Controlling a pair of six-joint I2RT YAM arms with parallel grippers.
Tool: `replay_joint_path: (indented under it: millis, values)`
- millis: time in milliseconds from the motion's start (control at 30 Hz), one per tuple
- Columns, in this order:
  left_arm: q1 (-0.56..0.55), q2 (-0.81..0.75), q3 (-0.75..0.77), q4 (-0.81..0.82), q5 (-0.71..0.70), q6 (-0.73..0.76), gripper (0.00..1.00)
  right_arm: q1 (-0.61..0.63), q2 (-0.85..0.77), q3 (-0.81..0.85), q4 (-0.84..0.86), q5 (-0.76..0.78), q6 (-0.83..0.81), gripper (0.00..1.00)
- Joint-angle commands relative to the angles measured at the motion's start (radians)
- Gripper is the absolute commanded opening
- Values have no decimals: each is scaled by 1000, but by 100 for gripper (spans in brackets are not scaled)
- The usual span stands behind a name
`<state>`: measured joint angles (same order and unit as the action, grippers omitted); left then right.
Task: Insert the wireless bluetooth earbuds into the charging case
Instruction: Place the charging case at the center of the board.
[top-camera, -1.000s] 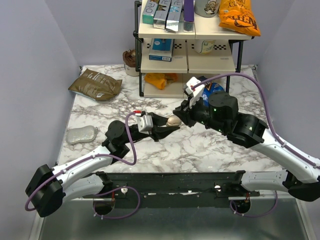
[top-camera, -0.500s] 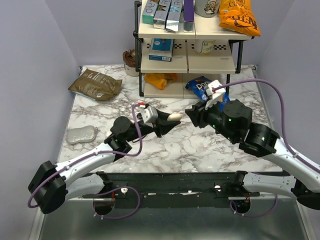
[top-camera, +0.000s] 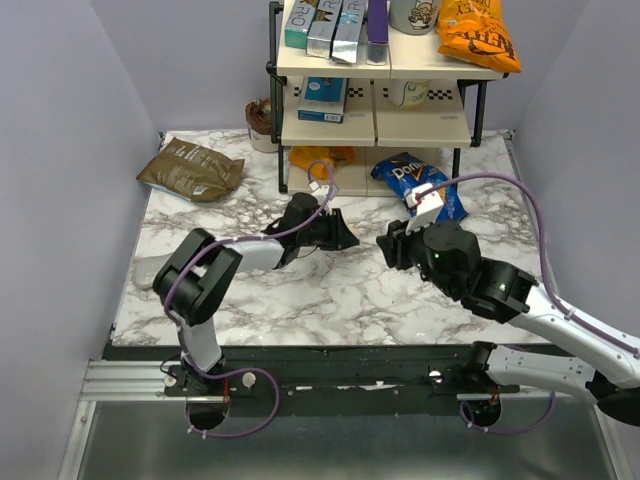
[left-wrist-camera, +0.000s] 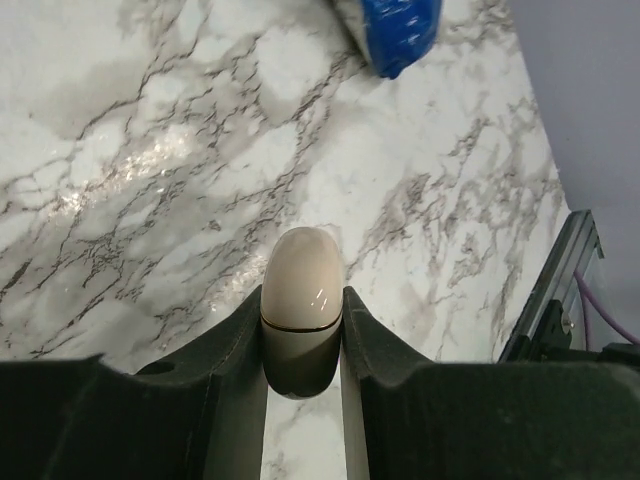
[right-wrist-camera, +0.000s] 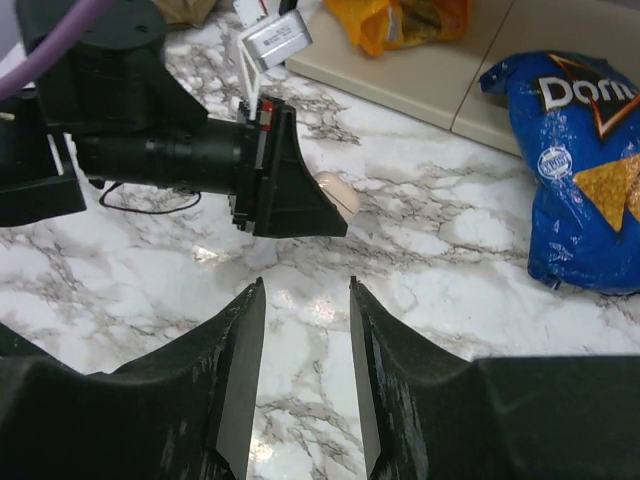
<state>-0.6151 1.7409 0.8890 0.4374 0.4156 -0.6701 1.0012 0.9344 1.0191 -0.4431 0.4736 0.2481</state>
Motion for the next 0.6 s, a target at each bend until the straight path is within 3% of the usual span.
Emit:
replay_joint_path:
  millis: [0, 100, 200, 433, 567]
  values:
    - [-2, 107, 96, -43, -18, -82, 0, -3, -39, -30, 12, 11, 33, 48]
    - [2, 175, 134, -80, -34, -77, 0, -3, -40, -43, 11, 11, 34, 48]
    - [8, 209, 160, -123, -58, -59, 7, -3, -34, -51, 11, 0, 40, 49]
    - [32, 226, 157, -174, -80, -34, 37, -3, -29, -53, 11, -3, 45, 49]
    - [40, 235, 163, -201, -64, -20, 44, -3, -22, -47, 9, -3, 43, 50]
